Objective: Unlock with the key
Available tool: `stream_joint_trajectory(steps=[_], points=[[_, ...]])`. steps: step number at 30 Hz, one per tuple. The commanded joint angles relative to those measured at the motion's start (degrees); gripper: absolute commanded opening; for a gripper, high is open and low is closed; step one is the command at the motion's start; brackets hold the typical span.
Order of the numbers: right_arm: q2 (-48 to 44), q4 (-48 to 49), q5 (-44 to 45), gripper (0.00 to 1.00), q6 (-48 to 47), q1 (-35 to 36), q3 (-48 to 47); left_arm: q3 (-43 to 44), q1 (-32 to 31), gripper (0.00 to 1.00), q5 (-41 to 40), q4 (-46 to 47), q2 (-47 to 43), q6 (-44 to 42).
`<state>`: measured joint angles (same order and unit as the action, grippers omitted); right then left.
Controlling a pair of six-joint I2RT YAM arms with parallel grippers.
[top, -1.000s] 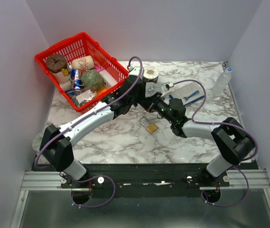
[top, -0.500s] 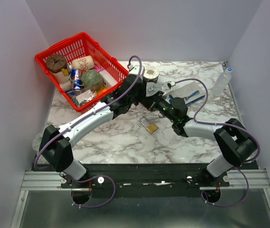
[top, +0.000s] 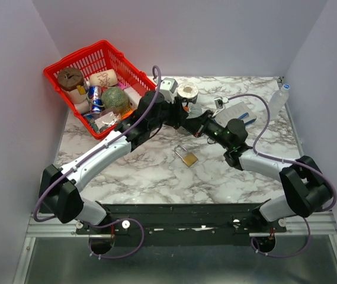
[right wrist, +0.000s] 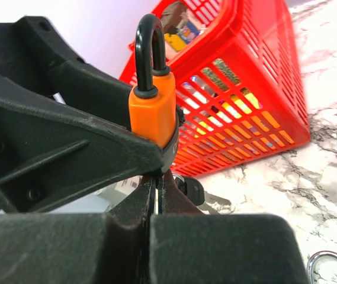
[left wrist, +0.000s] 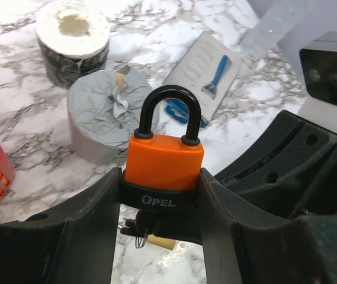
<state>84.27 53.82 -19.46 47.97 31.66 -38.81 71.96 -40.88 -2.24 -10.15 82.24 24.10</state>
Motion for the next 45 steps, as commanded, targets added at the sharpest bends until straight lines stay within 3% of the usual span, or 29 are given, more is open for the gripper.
stream_joint_trajectory(steps=[1, 11, 21, 24, 25, 31, 34, 40, 45], points=[[-3.6, 8.1, 4.4, 0.01, 0.5, -5.5, -0.7, -3.8, 1.3, 0.0, 13.1, -7.8, -2.6, -0.1], [-4.9, 8.1, -4.7, 0.01, 1.1, -8.0, -1.8, -6.0, 3.5, 0.0, 22.0, -4.4, -5.7, -0.7], [-6.8, 1.5, -5.1, 0.01, -3.4, -8.1, -2.2, -6.7, 4.5, 0.0, 20.1, -3.9, -6.0, -0.1], [-8.5, -2.7, -4.8, 0.1, -6.0, -8.1, -1.5, -7.1, 5.7, 0.0, 17.9, -4.2, -5.9, 0.8], [-9.1, -3.7, -4.6, 0.19, -6.7, -8.1, -1.1, -7.4, 6.1, 0.0, 16.5, -4.1, -5.9, 1.1], [-14.1, -10.8, -5.9, 0.48, -12.5, -8.1, 2.2, -8.8, 7.3, 0.0, 14.0, -2.8, -6.5, 1.6], [-16.4, -14.3, -8.2, 0.56, -14.9, -8.1, 3.5, -9.2, 7.4, 0.0, 14.8, -2.2, -6.4, 1.0], [-20.1, -23.1, -14.8, 0.66, -18.8, -8.1, -0.4, -13.7, 7.4, 0.0, 26.1, 2.5, -9.5, -4.4], [-20.7, -28.8, -21.8, 0.68, -21.3, -8.0, -2.5, -21.0, 7.4, 0.0, 35.4, 6.5, -16.7, -8.7]])
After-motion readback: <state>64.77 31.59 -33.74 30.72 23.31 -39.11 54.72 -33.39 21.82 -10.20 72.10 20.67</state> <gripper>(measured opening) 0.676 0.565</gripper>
